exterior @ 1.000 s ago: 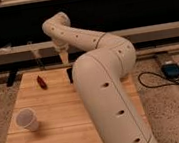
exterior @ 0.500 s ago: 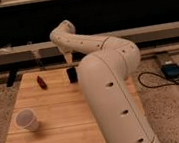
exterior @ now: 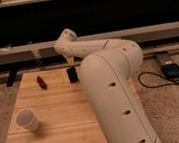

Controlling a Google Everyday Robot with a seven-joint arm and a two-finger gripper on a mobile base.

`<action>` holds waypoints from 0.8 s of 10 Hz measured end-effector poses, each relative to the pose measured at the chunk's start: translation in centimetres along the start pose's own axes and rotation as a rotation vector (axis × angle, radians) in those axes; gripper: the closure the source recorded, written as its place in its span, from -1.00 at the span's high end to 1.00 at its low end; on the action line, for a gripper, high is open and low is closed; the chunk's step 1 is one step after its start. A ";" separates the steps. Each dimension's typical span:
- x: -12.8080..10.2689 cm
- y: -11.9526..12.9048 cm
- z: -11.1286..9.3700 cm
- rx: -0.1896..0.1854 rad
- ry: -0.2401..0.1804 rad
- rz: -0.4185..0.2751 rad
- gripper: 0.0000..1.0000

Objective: Knock the eraser over

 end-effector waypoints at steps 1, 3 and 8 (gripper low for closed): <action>0.1 -0.1 0.3 -0.005 -0.002 0.001 0.60; 0.3 -0.8 0.7 0.010 -0.001 -0.002 0.60; 1.2 -3.7 -1.6 0.082 0.014 -0.028 0.60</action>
